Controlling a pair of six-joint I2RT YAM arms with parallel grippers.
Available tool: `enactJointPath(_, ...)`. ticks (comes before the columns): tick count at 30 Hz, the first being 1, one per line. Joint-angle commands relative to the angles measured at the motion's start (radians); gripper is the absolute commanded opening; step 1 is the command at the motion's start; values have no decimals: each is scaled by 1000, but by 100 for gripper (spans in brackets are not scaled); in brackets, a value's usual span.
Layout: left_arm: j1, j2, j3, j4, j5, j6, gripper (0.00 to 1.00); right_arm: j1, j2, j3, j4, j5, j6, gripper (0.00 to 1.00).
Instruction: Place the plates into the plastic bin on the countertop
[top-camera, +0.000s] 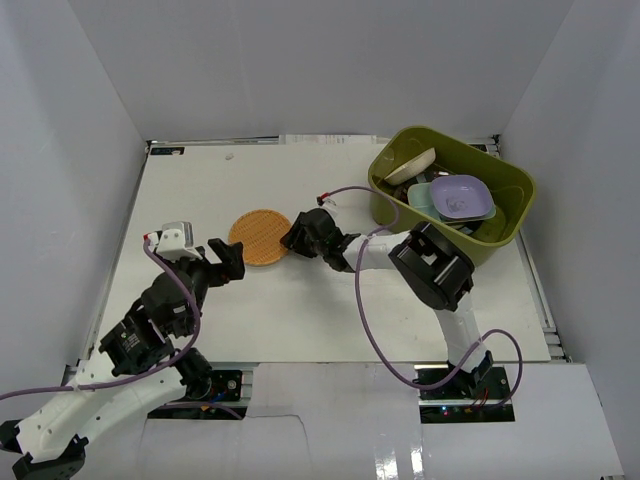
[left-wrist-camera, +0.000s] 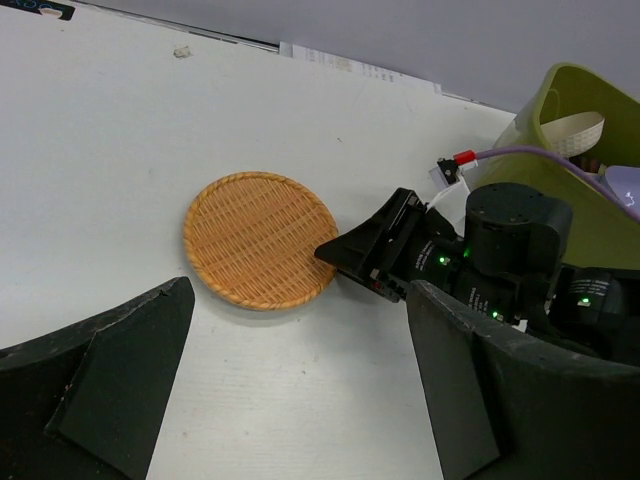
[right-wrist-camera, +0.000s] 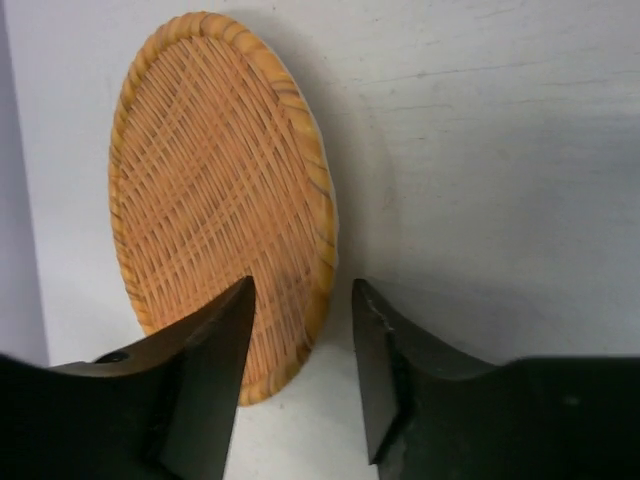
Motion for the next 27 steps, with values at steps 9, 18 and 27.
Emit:
enactJointPath(9,1,-25,-11,8,-32,15,98,8,57,20,313,21,188,8)
enactJointPath(18,1,-35,-6,6,-22,15,98,-161,-527,-157,173,106,-146,8)
enactJointPath(27,1,-57,-2,3,4,10,98,-657,-960,-302,-157,-5,-263,8)
